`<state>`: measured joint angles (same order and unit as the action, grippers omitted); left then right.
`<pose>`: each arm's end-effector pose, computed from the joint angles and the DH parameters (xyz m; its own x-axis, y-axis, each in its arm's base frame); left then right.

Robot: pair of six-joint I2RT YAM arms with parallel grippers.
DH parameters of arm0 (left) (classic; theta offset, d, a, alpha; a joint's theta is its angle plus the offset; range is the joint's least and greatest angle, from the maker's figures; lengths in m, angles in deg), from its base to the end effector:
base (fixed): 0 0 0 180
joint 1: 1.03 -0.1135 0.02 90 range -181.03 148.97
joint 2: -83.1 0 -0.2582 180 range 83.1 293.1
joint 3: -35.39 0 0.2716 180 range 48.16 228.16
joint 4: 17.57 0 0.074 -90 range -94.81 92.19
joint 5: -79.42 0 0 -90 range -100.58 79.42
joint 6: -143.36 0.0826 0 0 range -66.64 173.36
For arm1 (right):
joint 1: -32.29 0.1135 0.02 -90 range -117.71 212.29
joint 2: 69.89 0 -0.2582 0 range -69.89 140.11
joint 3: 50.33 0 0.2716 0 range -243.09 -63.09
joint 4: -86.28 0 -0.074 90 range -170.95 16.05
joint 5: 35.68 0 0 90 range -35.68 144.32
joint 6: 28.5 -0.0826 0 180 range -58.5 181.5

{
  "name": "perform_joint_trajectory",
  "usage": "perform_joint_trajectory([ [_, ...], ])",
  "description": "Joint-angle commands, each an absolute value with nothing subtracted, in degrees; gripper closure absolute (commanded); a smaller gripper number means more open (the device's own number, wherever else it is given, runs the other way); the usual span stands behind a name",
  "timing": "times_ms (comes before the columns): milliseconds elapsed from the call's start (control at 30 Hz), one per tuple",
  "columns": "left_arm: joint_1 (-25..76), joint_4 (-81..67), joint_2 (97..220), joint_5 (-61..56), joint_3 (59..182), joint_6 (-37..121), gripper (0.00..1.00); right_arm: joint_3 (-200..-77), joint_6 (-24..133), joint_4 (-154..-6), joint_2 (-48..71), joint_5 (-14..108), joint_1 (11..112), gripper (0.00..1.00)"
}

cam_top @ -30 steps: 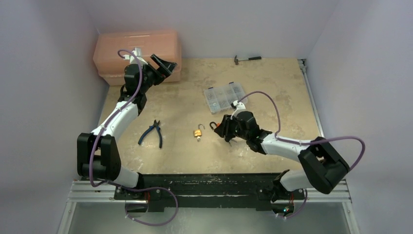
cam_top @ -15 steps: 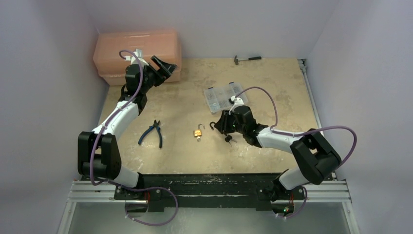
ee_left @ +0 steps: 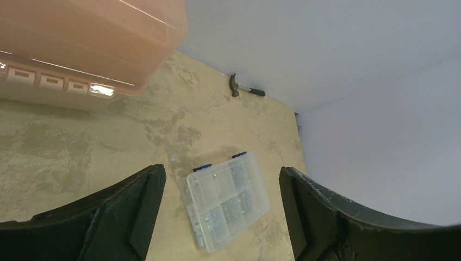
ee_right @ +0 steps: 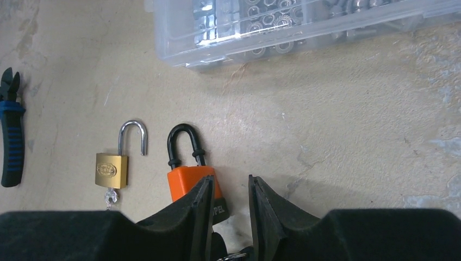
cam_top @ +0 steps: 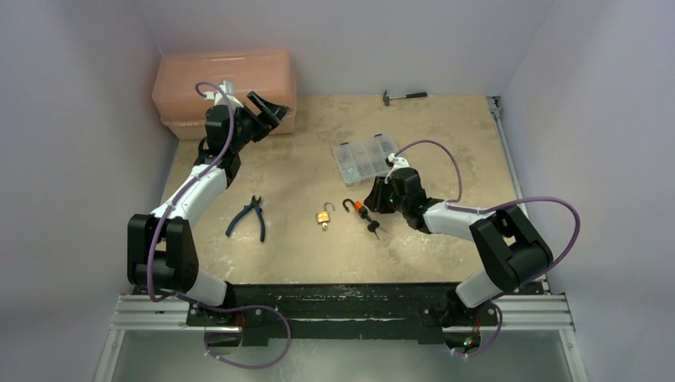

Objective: Unlock with the key

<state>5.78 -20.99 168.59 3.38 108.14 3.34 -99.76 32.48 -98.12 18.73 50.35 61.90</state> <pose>0.4114 -0.0692 0.2860 -0.3726 -0.7044 -0.6041 0.1026 0.6157 -0.7813 0.3038 0.1793 0.1108 -0.6969 0.1606 -0.6990 -0.2336 0.8706 0.4329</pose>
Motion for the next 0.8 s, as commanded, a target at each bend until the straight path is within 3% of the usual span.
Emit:
perform_joint_trajectory([
  [0, 5.52, -22.79, 168.68, 4.32, 109.50, 3.12, 0.19, -100.97, 35.17, -97.49, 14.12, 51.92, 61.99, 0.64],
  [267, 5.51, -22.82, 168.62, 4.34, 109.50, 3.08, 0.20, -103.74, 38.45, -90.06, 5.28, 53.57, 65.31, 0.62],
  [567, 5.48, -22.48, 168.35, 3.78, 109.59, 3.56, 0.20, -108.06, 37.74, -86.91, 13.65, 52.38, 73.78, 0.63],
  [767, 5.52, -22.32, 168.45, 3.69, 109.59, 3.69, 0.21, -111.58, 36.94, -83.19, 18.72, 54.69, 74.32, 0.63],
])
